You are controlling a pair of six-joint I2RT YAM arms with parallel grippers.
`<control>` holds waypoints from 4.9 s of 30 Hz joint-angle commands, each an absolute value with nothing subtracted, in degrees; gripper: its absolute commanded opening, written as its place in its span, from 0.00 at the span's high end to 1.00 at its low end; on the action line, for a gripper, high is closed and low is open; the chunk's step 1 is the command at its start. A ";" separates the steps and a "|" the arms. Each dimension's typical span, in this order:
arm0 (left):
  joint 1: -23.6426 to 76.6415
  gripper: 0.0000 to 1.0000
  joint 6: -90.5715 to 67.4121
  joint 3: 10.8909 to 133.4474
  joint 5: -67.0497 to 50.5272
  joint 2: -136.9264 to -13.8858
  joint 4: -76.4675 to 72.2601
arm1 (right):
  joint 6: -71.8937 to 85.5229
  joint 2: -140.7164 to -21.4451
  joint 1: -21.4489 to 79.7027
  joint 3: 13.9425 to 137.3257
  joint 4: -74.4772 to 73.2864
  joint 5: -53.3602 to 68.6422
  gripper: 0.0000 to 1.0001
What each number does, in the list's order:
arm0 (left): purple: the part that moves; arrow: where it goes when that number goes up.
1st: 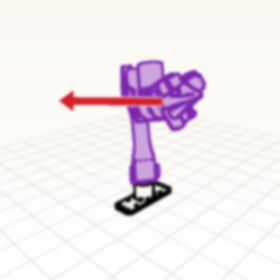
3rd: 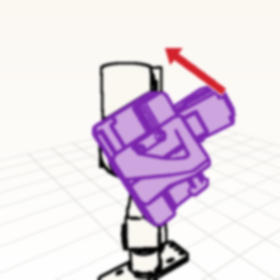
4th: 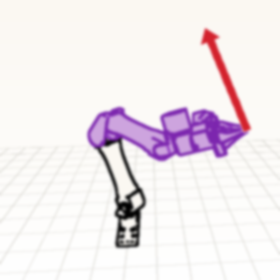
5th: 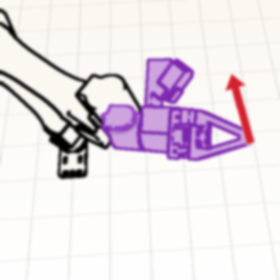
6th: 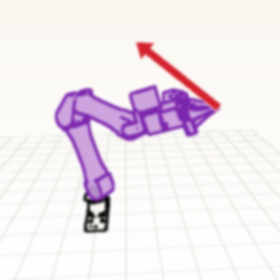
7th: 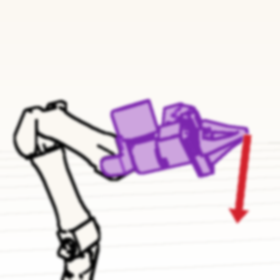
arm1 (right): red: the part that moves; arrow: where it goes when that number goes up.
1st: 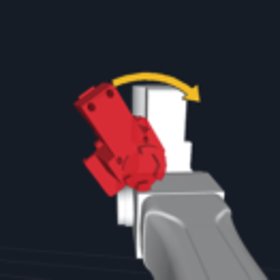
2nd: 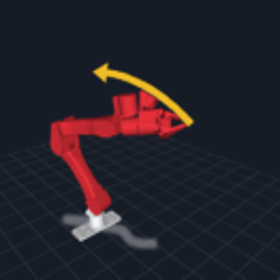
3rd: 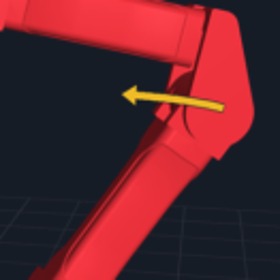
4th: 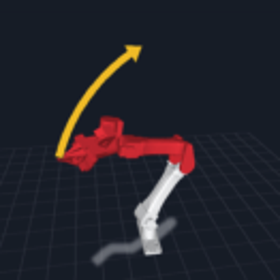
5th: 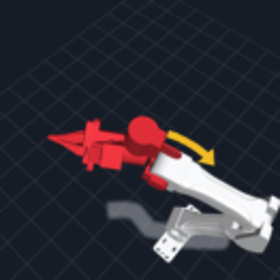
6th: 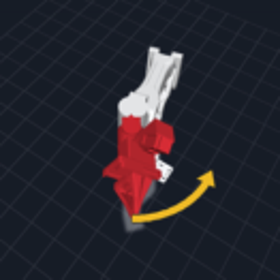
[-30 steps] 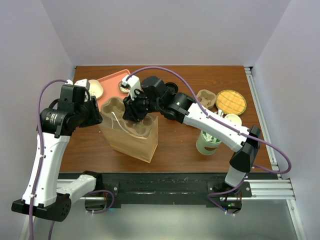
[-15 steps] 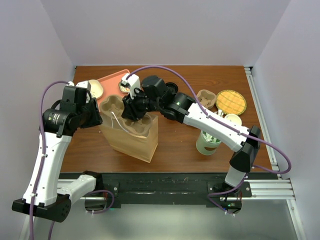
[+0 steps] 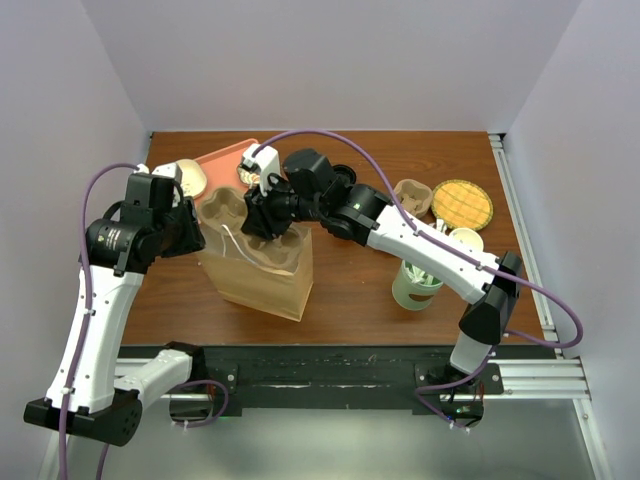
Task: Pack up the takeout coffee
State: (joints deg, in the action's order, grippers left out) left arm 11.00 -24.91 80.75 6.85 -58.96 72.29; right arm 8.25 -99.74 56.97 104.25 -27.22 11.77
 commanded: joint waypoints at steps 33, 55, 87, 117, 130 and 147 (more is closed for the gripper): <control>10.99 0.65 -24.70 79.89 7.21 -58.45 69.87 | 2.81 -95.28 56.78 97.47 -22.32 9.67 0.76; 10.99 0.62 -25.13 85.25 5.28 -61.17 69.35 | -4.75 -96.68 56.86 99.32 -32.08 10.11 0.75; 10.99 0.51 -19.08 89.21 0.79 -65.04 65.21 | -3.69 -100.99 57.04 102.92 -37.09 12.40 0.61; 11.07 0.77 -26.79 78.31 -8.79 -57.31 62.05 | 36.29 -95.01 56.87 128.95 -72.59 -13.26 0.37; 11.43 0.38 -22.94 80.87 -1.22 -59.85 58.46 | 47.19 -87.98 56.95 109.26 -65.84 -11.34 0.44; 11.43 0.50 -23.21 77.24 1.39 -55.11 64.15 | 37.10 -100.45 57.04 119.07 -68.99 -15.82 0.95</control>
State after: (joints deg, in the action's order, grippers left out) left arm 11.07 -23.11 73.71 -0.73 -58.11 61.78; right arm 41.69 -98.10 56.95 112.84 -67.35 -12.40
